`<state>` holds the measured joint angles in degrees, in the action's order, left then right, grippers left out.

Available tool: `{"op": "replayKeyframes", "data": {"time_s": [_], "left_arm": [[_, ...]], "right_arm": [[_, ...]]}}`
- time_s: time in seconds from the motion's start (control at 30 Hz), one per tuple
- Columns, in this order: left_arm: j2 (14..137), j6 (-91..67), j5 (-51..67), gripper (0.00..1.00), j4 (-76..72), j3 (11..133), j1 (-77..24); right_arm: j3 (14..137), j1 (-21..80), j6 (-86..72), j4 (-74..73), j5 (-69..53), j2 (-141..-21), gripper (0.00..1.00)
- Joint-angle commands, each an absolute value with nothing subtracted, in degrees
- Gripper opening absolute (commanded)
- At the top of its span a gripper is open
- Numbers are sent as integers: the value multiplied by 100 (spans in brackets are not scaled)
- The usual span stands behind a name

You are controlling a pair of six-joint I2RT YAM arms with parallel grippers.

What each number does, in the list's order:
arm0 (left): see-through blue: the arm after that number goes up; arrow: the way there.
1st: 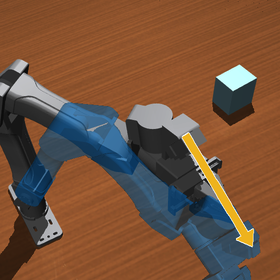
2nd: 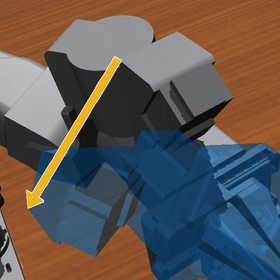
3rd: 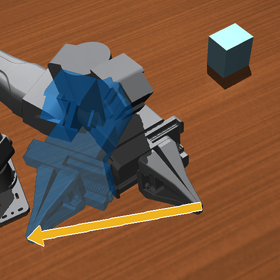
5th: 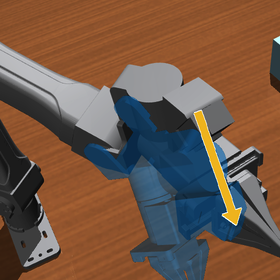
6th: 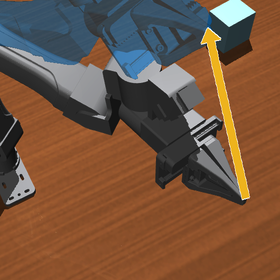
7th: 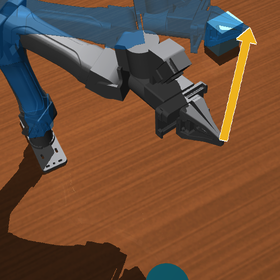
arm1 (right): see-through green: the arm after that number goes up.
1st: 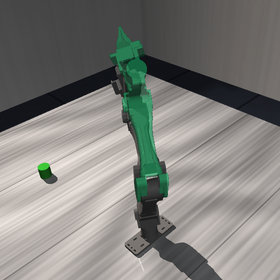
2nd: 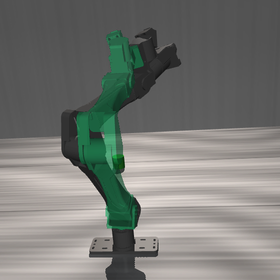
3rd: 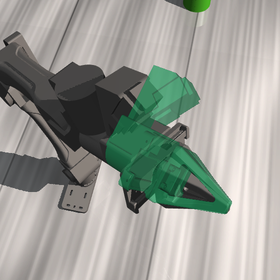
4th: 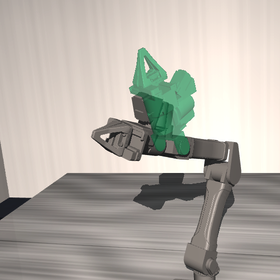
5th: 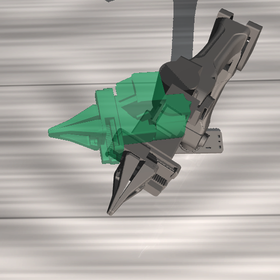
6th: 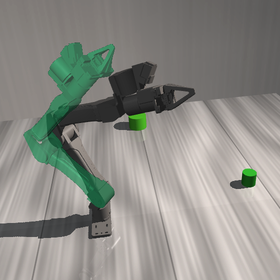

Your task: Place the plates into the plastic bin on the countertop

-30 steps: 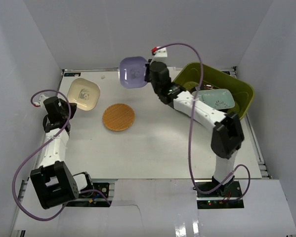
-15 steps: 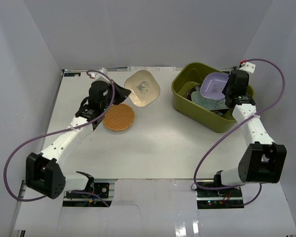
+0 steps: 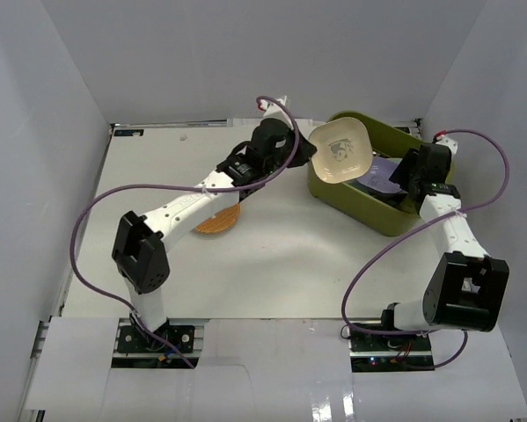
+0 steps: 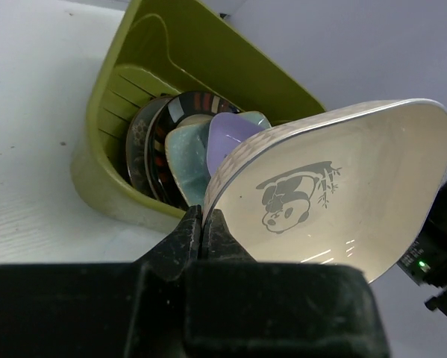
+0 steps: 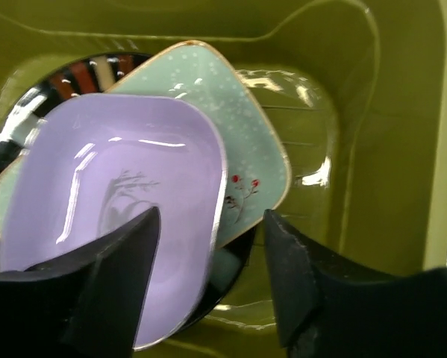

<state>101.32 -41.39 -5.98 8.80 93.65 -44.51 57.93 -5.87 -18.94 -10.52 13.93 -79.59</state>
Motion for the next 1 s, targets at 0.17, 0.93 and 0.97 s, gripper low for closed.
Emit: {"op": "replayKeyframes", "data": {"time_s": [0.17, 0.93, 0.97], "left_arm": [[11495, -4236, -888, 0, 1441, 11125, -4763], [13957, -5282, -905, 18, 1538, 13843, -5054], [13966, -5291, -905, 21, 1486, 13791, -5054]], "right_arm": [[7038, -957, -2530, -1046, 492, -7006, 74], [7102, -1239, -3129, -747, -1133, -5827, 71], [7102, -1231, -3155, -747, -1186, -5818, 71]]}}
